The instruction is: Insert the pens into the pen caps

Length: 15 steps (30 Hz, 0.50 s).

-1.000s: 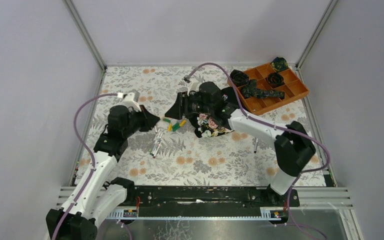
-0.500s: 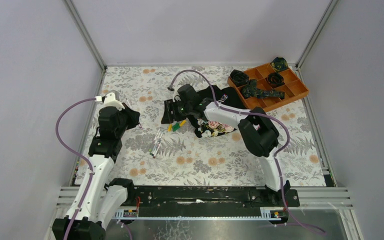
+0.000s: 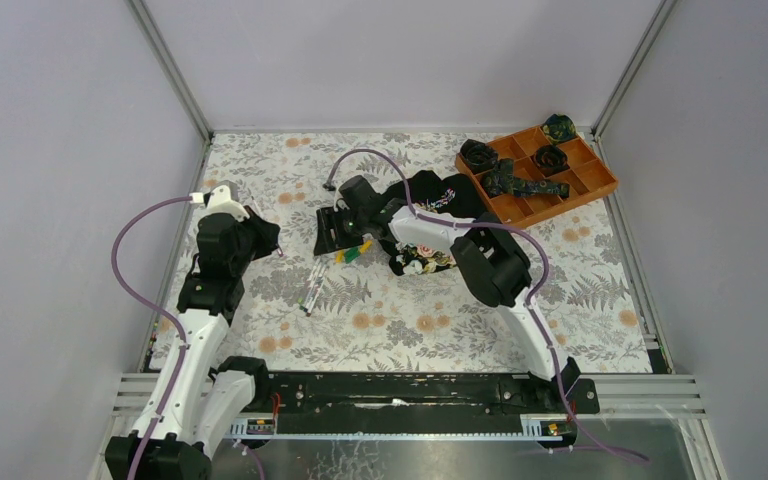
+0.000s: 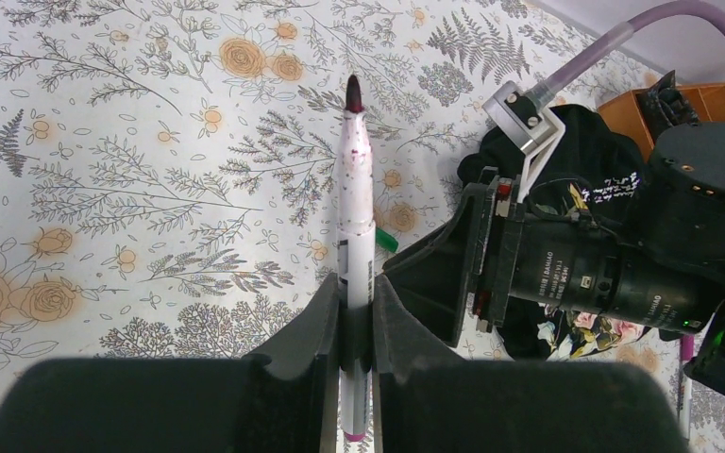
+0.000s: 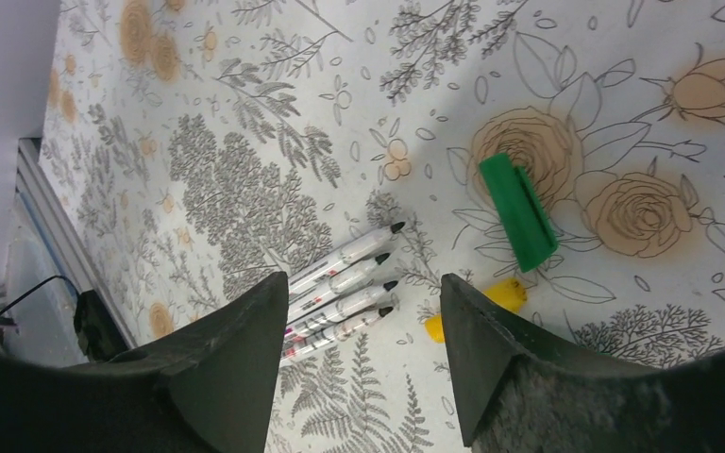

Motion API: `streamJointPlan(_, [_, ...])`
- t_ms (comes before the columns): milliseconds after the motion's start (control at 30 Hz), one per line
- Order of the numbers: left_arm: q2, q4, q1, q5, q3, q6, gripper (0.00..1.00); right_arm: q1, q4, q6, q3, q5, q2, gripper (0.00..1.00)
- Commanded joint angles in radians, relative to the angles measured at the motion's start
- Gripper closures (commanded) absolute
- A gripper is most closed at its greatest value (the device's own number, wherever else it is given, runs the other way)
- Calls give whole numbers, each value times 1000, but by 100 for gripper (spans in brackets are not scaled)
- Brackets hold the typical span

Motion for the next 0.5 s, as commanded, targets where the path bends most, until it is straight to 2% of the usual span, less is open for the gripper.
streamJointPlan(0, [-6, 41, 9, -8, -9, -3, 100, 7, -31, 9, 71, 50, 18, 33])
streamJointPlan(467, [-12, 41, 10, -6, -9, 0, 100, 7, -166, -13, 176, 220, 96, 30])
